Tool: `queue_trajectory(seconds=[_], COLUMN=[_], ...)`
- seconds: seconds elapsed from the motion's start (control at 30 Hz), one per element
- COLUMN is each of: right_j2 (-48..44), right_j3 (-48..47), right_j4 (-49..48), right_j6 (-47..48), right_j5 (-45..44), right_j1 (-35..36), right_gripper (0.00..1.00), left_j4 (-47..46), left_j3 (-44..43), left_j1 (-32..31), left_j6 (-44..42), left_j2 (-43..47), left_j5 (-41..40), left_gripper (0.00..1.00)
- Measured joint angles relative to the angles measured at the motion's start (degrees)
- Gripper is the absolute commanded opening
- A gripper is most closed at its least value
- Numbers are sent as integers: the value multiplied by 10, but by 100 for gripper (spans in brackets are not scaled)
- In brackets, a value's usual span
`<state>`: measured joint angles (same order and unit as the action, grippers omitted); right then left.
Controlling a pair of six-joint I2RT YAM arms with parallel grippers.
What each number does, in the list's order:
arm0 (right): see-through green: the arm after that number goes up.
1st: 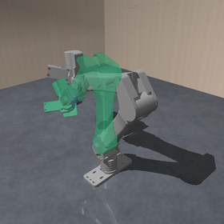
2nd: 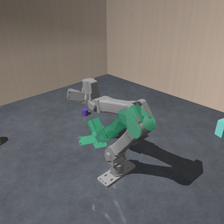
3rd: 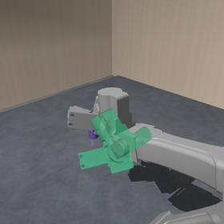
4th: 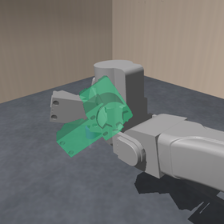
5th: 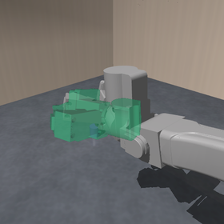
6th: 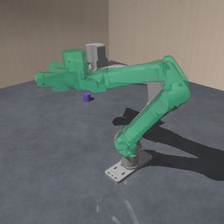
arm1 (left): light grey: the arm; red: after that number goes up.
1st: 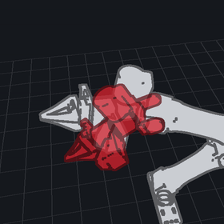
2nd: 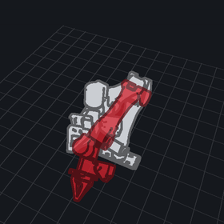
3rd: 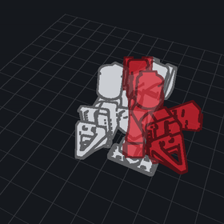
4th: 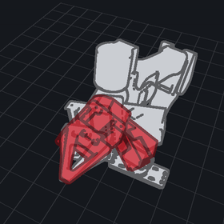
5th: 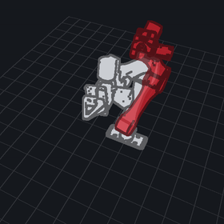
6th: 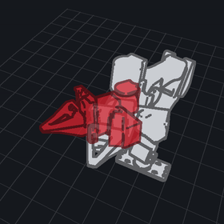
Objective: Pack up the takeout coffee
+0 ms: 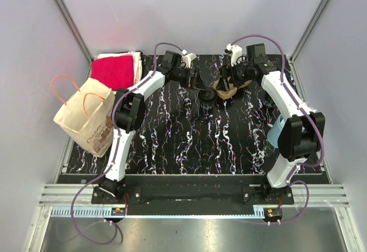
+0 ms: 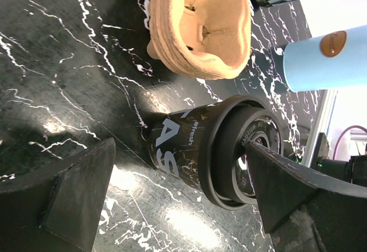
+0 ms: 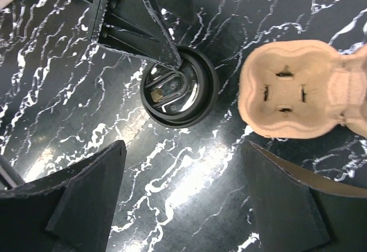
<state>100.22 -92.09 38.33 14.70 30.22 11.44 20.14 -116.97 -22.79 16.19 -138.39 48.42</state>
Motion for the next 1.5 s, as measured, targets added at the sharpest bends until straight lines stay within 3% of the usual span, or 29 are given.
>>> queue_trajectory(seconds=[0.77, 1.0, 1.5], right_j2=[9, 29, 115], right_j3=[15, 17, -10], right_j4=[-10, -14, -37], right_j6=[-17, -36, -120], right_j5=[24, 24, 43], right_j1=[-1, -1, -25], right_gripper=[82, 74, 47], left_j4=[-43, -47, -41], left_j3=[42, 51, 52], left_j1=[-2, -2, -11], left_j6=[35, 35, 12], left_j2=[0, 0, 7], left_j5=[59, 60, 54], left_gripper=[99, 96, 91])
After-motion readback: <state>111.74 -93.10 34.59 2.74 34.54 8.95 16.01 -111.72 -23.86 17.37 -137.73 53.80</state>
